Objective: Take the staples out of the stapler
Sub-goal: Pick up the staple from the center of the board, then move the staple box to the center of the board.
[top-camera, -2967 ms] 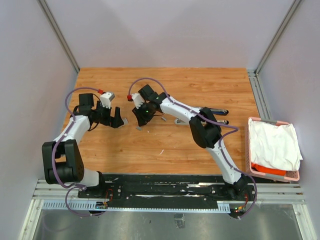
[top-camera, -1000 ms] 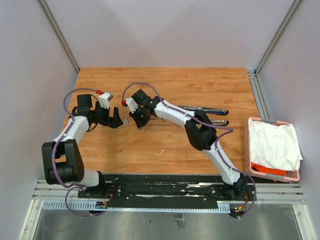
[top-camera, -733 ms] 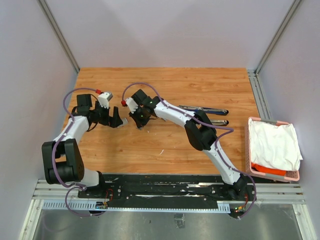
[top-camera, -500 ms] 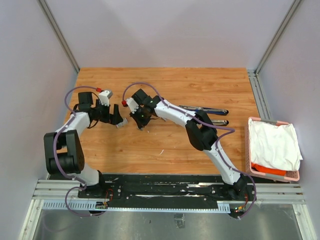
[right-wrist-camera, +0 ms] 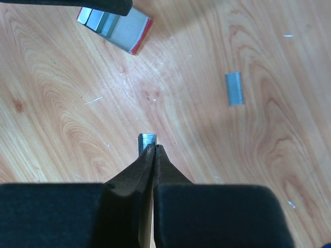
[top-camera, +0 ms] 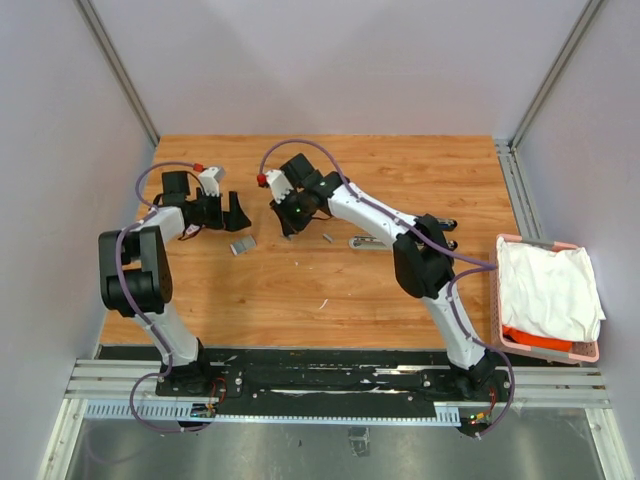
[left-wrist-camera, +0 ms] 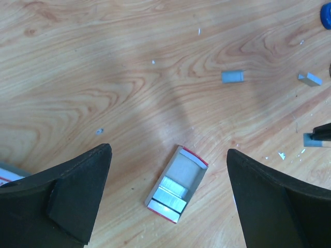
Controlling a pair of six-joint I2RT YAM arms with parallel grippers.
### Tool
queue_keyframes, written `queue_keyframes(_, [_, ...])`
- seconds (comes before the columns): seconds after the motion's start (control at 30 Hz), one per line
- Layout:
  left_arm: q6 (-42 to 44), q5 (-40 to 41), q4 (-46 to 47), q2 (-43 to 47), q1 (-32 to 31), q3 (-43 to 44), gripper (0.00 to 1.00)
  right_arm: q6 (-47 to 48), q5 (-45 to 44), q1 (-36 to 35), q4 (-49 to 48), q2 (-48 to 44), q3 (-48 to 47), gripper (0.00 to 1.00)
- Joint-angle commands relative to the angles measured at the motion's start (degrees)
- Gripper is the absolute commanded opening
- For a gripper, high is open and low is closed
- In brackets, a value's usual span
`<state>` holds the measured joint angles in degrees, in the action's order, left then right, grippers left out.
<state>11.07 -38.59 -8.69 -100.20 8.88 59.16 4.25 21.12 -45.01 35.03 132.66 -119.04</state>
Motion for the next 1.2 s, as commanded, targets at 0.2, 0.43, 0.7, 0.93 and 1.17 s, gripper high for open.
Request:
queue_keyframes(0.2, [0.6, -3.8, -1.2, -3.1, -0.3, 0.3, 0.98, -0.9, 1.7, 4.7, -0.3, -6.3, 3.3, 0.0])
queue_keyframes(0.43, [1.6, -5.9, -3.6, -4.1, -1.4, -0.5, 0.98, -1.5, 1.7, 5.1, -1.3, -7.2, 5.0, 0.0])
queue_keyframes(0.7, [3.7, -5.7, -6.9, -4.1, -2.5, -2.3, 0.98, -2.2, 2.2, 6.5, -1.3, -7.8, 4.3, 0.01])
queue_keyframes(0.93, [4.8, -6.7, -8.4, -2.7, -2.7, -5.2, 0.98, -2.6, 2.5, 6.8, -1.5, -8.5, 5.2, 0.01])
queue_keyframes(1.17, [6.4, -6.7, -10.3, 0.9, -2.7, -8.2, 0.98, -3.6, 3.2, 6.8, -1.4, -7.6, 4.7, 0.01])
